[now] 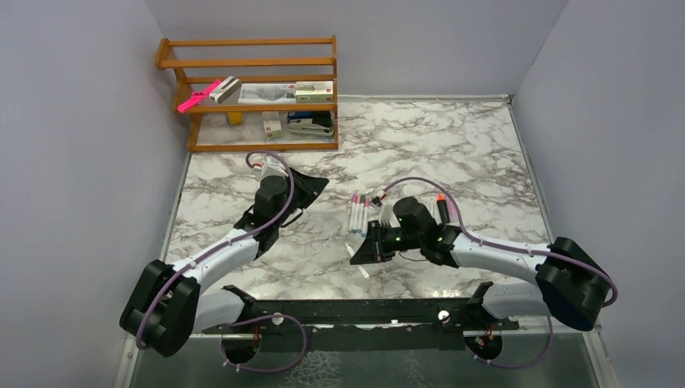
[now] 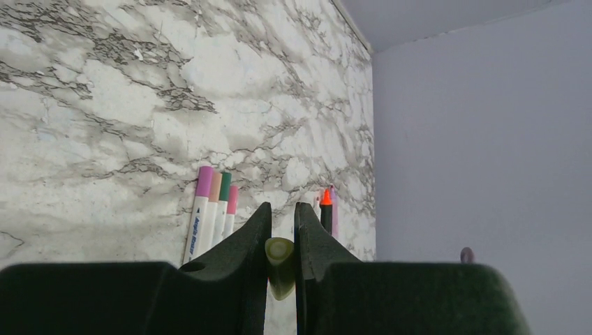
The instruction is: Open the pen caps
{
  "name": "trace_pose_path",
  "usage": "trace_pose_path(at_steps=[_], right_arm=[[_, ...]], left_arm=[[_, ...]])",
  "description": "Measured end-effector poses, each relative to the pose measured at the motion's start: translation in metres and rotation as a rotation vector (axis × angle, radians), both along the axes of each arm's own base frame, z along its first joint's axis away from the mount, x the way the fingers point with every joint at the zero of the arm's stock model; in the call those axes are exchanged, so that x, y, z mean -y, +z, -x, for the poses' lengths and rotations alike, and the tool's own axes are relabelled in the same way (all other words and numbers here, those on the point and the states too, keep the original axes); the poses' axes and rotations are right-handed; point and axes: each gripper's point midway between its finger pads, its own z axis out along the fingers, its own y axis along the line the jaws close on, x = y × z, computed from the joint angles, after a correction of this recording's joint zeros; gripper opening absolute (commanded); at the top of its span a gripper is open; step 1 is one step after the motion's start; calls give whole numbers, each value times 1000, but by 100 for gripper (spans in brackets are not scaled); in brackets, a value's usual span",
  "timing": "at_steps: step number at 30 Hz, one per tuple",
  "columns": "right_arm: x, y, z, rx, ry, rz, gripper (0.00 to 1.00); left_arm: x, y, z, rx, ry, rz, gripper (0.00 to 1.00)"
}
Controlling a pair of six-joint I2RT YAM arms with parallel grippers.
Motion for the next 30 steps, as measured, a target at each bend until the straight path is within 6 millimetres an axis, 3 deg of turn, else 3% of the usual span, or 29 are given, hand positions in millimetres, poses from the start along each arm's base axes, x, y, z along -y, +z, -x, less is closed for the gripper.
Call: trace_pose_path(at_steps=[6, 14, 22, 30], right_arm=[[5, -2, -9, 22, -28, 82, 1], [23, 2, -52, 156, -153, 237, 1], [97, -29, -115, 187, -382, 481, 1], [168, -46, -159, 200, -558, 661, 1]], left_arm=[[-5, -8, 4, -26, -17, -101, 0], [-17, 3, 20, -22, -75, -231, 0], [-24, -2, 45, -56, -143, -296, 0], [-23, -7, 55, -80, -183, -303, 0]])
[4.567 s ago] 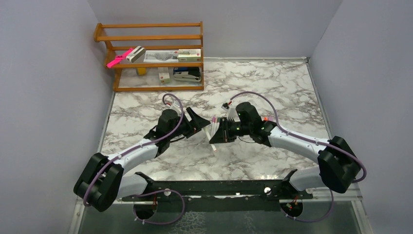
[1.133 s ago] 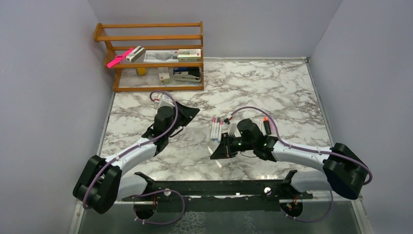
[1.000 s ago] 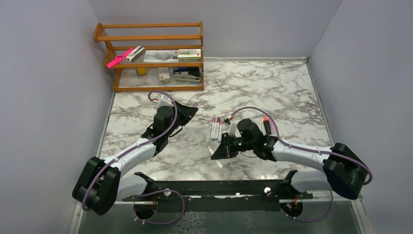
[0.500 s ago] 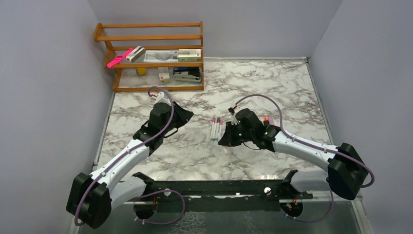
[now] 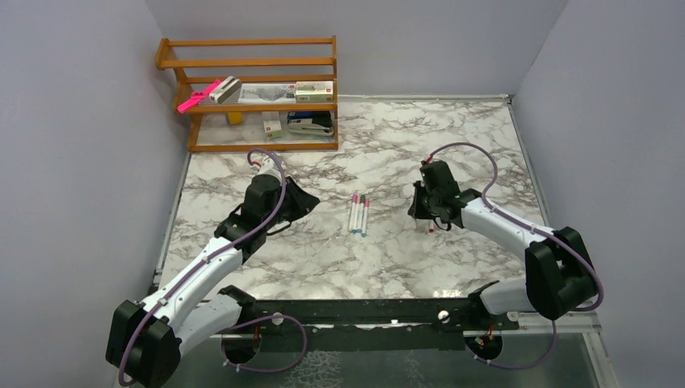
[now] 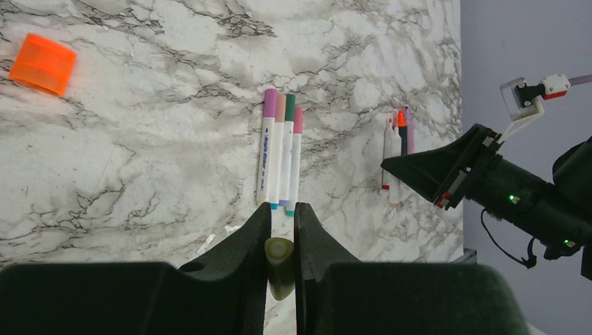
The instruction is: Open the pen caps
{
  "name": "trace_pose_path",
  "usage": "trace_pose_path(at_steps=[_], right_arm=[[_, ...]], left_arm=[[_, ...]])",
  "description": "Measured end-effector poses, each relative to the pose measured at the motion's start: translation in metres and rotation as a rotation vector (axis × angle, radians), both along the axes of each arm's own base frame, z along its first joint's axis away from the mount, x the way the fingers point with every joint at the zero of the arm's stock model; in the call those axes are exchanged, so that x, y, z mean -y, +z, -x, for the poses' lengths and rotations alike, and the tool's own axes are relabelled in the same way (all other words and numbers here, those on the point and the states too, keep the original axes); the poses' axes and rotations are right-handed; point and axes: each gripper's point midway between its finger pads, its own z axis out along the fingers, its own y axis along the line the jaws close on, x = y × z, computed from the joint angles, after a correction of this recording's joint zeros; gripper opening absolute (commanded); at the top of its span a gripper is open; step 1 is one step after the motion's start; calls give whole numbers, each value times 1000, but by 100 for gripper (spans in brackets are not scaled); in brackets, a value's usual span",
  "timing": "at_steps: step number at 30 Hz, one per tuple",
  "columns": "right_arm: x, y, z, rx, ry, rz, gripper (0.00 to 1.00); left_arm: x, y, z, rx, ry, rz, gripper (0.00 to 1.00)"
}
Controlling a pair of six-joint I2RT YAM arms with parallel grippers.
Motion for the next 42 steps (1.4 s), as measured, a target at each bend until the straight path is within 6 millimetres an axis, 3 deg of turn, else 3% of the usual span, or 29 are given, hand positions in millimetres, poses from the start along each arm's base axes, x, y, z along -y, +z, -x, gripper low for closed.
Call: trace_pose_path(at_steps=[7, 13, 19, 22, 24, 27, 35, 42], right_arm=[[35, -23, -10, -37, -71, 108, 1], [46, -31, -18, -54, -93, 157, 2], [54, -37, -24, -62, -111, 191, 13], [57, -38, -24, -64, -117, 202, 24], [59, -38, -25, -62, -119, 207, 34], [59, -38, -25, -62, -118, 212, 39], [61, -31, -23, -54, -120, 211, 39], [56, -1, -24, 16, -113, 158, 39]], left_arm=[[1, -1, 2, -5, -12, 1, 0], [1, -2, 4, -13, -17, 0, 0], [1, -3, 5, -19, -19, -2, 0], [1, -3, 5, -19, -20, -2, 0], [1, -3, 5, -19, -20, -2, 0], [1, -3, 5, -19, -20, -2, 0], [0, -7, 7, -28, -25, -19, 3], [-11, -25, 6, -76, -15, -76, 3]])
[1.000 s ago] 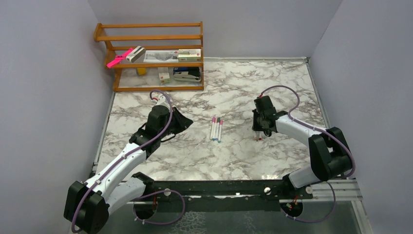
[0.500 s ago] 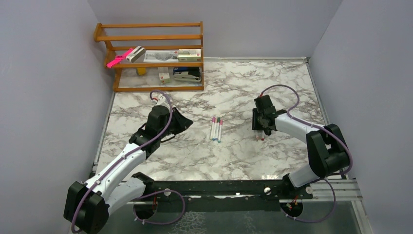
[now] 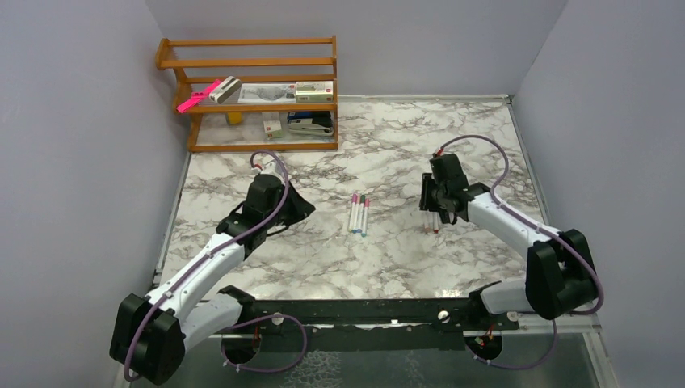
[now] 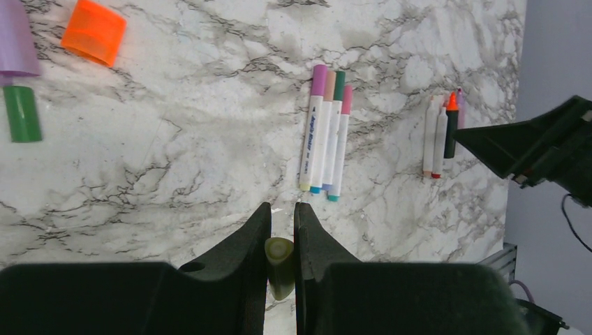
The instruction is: Open the pen caps
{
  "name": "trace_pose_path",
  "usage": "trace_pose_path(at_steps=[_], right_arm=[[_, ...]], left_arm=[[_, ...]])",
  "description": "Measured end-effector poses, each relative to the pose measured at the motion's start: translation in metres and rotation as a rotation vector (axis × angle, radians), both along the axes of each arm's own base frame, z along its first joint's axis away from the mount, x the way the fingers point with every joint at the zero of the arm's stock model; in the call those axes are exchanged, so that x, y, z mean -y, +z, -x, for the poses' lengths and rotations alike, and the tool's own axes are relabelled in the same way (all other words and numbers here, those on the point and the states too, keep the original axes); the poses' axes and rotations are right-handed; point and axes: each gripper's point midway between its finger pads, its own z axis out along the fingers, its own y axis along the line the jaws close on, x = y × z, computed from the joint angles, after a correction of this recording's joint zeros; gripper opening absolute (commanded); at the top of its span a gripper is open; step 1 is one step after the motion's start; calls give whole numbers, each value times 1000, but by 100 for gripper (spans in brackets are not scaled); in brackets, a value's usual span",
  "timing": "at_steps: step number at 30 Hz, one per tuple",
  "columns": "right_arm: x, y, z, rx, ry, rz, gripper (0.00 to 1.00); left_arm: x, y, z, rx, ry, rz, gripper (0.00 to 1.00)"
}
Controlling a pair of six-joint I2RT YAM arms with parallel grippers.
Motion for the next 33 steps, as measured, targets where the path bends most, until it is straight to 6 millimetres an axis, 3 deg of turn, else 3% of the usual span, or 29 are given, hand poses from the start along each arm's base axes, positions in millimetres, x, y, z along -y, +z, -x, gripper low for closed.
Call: trace_pose_path(at_steps=[5, 11, 22, 33], right_arm=[[-17, 26, 2, 56, 56, -99, 39], [-39, 41, 11, 65, 141, -209, 39], [-77, 36, 39, 7, 263, -323, 39], [-95, 36, 48, -3, 309, -370, 39]], left_arm=[[-13, -19, -2, -42, 21, -53, 4], [-31, -46, -6, -97, 59, -145, 6], [-59, -84, -19, -157, 109, -344, 7], [-67, -107, -39, -209, 123, -448, 10]])
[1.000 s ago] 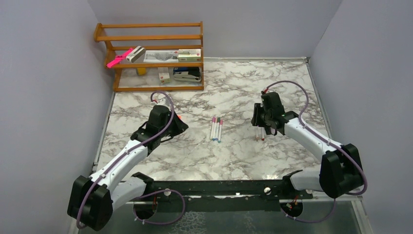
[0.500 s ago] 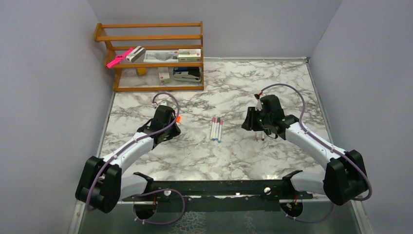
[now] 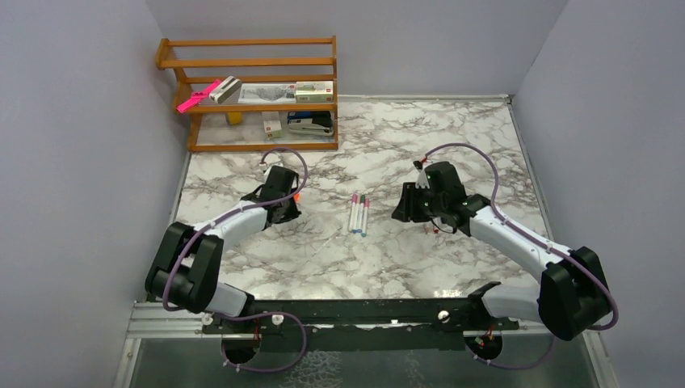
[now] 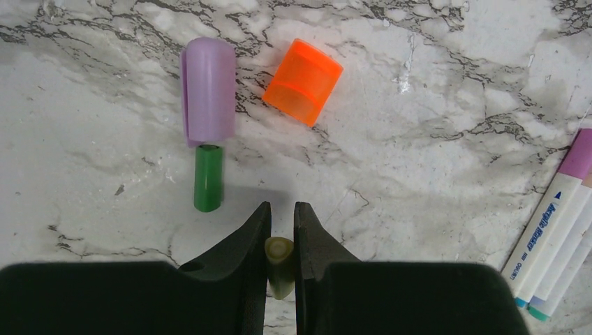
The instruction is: Open the pen caps
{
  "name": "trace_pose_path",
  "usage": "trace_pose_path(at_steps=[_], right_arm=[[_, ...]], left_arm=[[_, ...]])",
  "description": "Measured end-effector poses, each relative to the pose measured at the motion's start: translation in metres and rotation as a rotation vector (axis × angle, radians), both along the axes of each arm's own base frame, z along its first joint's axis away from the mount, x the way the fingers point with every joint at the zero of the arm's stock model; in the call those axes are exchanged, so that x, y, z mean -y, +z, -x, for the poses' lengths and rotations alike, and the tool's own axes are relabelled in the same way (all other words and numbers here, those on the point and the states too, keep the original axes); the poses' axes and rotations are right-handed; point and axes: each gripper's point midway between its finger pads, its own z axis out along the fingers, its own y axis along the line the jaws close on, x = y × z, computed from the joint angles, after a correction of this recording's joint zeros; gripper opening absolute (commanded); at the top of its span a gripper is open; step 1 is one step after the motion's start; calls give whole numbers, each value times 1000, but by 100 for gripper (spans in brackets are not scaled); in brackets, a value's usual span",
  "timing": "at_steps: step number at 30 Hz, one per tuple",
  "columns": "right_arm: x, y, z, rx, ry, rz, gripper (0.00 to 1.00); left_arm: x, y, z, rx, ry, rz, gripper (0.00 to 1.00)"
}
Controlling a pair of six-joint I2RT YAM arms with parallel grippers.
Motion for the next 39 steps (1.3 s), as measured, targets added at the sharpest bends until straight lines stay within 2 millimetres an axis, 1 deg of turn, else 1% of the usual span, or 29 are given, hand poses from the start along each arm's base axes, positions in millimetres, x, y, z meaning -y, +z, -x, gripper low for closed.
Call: trace_pose_path(at_steps=[1, 3, 6, 9, 16, 17, 25, 30, 34, 36, 39], right_arm=[[-1, -1, 0, -1, 1, -3, 39], [-3, -1, 3, -6, 11, -10, 39], [-6, -4, 5, -16, 24, -10, 39], [-9, -5, 7, -20, 37, -11, 40], [-12, -7, 9, -31, 49, -14, 40], [-13, -7, 9, -31, 50, -14, 40], [-13, 3, 9, -1, 52, -30, 40], [-12, 8, 10, 11, 51, -36, 40], [-12, 12, 10, 21, 51, -41, 40], [-12, 11, 11, 19, 51, -40, 40], [-10, 6, 14, 8, 51, -35, 40]], left_arm=[[0, -1, -1, -2, -1, -3, 11], [0, -2, -4, -4, -2, -10, 21], [-1, 0, -9, -1, -3, -25, 26], [-2, 3, -14, 15, 4, -37, 27], [-7, 7, -15, 29, 19, -55, 28], [-7, 10, -15, 36, 21, -53, 31], [-7, 40, -16, 109, 24, -25, 50], [-7, 63, -14, 161, 22, 3, 52], [-2, 80, -11, 198, 5, 45, 54], [1, 86, -8, 206, -8, 71, 61], [9, 95, -2, 212, -34, 125, 69]])
